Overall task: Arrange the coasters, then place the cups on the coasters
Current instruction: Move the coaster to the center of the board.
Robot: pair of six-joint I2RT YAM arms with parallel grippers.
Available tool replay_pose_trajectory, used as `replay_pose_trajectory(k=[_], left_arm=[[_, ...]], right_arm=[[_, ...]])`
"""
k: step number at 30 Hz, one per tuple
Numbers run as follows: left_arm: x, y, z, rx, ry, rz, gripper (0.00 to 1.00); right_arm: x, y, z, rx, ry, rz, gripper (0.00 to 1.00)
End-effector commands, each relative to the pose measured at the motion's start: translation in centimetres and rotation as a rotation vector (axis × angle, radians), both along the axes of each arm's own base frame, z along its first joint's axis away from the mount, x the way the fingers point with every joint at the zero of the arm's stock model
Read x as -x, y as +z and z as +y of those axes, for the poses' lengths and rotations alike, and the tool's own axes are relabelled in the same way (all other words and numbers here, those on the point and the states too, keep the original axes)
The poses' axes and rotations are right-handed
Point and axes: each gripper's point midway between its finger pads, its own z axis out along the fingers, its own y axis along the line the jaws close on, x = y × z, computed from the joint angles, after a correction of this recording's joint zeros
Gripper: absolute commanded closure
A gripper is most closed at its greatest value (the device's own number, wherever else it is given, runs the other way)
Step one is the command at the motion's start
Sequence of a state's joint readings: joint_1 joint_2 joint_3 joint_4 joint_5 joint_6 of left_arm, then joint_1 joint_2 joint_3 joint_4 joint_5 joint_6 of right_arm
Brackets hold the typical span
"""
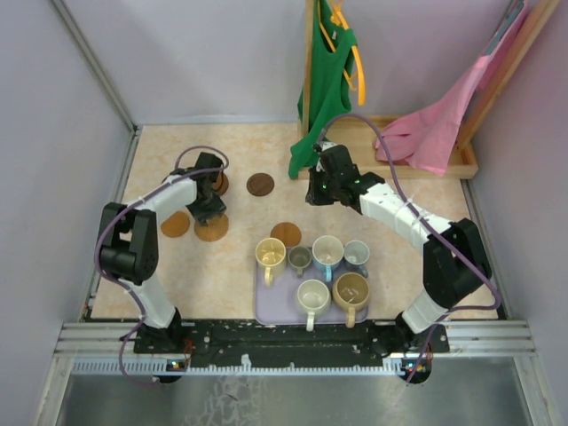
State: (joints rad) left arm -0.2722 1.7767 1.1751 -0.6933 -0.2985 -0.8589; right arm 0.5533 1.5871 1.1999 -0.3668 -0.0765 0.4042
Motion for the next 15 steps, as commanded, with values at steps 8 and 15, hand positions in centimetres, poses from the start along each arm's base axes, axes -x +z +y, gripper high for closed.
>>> replay_pose_trajectory(k=[8, 15], left_arm=[[-2.1, 5.3, 1.3, -0.051, 0.002, -0.128, 0.45], [-0.5, 3.4, 5.8, -0.047, 0.123, -0.104, 0.46]], right_arm=[[-1.1, 2.0, 1.0, -0.037, -0.001, -0.055, 0.88], [-1.2, 2.1, 1.0, -0.032, 0.002, -0.061, 0.88]])
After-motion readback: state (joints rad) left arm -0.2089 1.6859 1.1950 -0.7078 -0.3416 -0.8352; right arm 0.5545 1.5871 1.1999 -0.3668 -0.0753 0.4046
